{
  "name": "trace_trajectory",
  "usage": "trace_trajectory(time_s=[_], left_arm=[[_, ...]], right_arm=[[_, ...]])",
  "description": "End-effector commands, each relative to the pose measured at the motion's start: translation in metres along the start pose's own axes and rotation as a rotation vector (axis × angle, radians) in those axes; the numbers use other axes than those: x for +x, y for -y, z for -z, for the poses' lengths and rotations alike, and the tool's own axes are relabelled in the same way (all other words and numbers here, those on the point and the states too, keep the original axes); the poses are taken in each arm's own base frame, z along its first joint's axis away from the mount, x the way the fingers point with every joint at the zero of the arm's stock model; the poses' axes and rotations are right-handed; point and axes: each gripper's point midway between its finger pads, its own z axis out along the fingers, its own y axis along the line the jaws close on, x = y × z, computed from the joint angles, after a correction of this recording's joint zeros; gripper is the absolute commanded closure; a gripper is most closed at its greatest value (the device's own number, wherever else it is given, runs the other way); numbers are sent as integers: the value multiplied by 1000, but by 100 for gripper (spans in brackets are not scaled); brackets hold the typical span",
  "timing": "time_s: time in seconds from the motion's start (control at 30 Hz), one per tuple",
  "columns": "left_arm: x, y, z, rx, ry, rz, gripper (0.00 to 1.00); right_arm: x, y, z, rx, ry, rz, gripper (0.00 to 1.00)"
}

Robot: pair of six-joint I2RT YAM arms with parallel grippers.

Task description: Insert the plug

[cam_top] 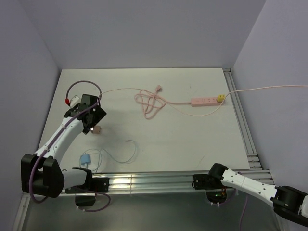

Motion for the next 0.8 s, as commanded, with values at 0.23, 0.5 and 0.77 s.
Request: trace_trajectory(time_s=[0.23,0.5,0.77], left_arm=[[-38,-84,-12,-200,36,236,0],[-71,-110,-11,-249,83,303,0],[-81,-52,4,119,30,182,6]], right_arm=[[-15,49,-1,102,-79,-65,100],[-14,59,-4,92,-100,-66,100],[27,18,-11,12,-148,69,100]])
